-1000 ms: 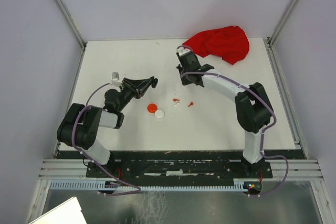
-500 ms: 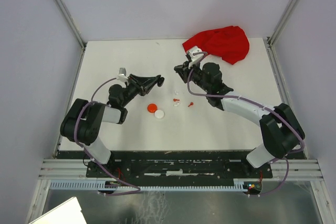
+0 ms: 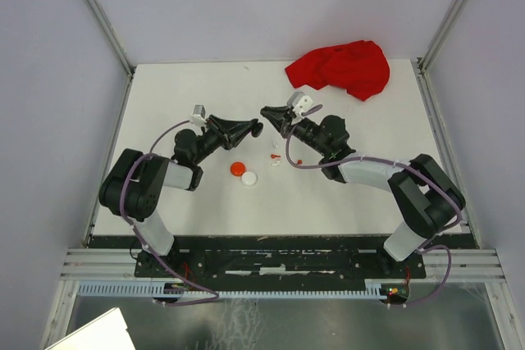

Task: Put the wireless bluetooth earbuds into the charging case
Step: Place the earbud in the charging case.

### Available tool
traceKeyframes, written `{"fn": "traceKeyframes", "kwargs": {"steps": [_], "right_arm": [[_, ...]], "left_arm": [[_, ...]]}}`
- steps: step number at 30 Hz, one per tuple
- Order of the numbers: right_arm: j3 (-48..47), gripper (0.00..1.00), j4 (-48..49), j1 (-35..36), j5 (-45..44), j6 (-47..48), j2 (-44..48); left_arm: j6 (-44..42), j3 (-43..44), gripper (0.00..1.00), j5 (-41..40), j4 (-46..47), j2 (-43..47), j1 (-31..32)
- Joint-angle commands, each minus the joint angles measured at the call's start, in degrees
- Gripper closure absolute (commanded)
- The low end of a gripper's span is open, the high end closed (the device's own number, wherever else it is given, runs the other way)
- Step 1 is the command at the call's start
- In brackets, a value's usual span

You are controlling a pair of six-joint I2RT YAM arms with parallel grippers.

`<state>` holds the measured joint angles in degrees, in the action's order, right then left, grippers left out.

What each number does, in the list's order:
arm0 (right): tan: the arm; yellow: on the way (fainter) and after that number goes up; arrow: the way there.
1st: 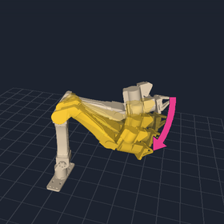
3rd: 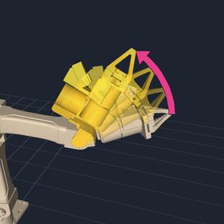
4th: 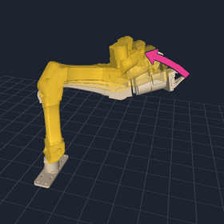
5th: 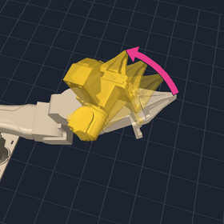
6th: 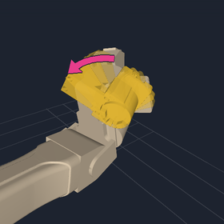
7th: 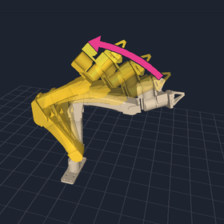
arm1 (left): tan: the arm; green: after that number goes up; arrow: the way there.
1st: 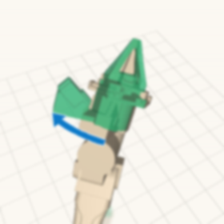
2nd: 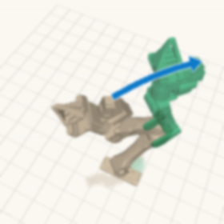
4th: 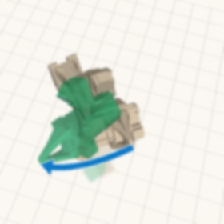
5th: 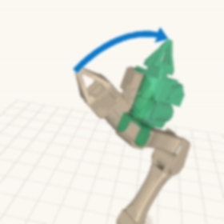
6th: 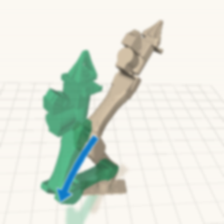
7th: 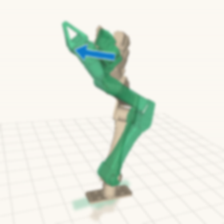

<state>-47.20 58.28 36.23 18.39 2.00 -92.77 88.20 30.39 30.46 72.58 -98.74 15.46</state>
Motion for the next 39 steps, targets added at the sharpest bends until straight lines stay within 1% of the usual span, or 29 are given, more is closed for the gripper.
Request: {"fn": "traceKeyframes", "kwargs": {"steps": [1, 5, 11, 25, 39], "right_arm": [[0.85, 0.98, 7.83, 1.23, 2.66, 4.73, -2.38], [1.94, 0.98, 9.43, 2.1, 1.75, 8.22, -3.52], [2.97, 0.98, 9.39, 2.56, 0.92, 10.89, -4.13], [3.08, 0.98, 10.67, 3.13, -0.11, 12.83, -6.66], [3.44, 0.98, 10.8, 3.39, -0.12, 13.14, -7.16]], "left_arm": [[3.03, 2.13, 0.97, 1.6, 2.84, 0.04, 0.27], [3.13, 2.29, 0.97, 1.71, 1.04, 0.95, 0.27], [2.94, 2.61, 0.97, 1.89, -1.0, 2.0, 0.3], [3.67, 3.02, 0.97, 2.32, -2.95, 3.38, 0.27], [4.09, 2.95, 0.97, 2.07, -3.21, 4.32, 0.27]]}}
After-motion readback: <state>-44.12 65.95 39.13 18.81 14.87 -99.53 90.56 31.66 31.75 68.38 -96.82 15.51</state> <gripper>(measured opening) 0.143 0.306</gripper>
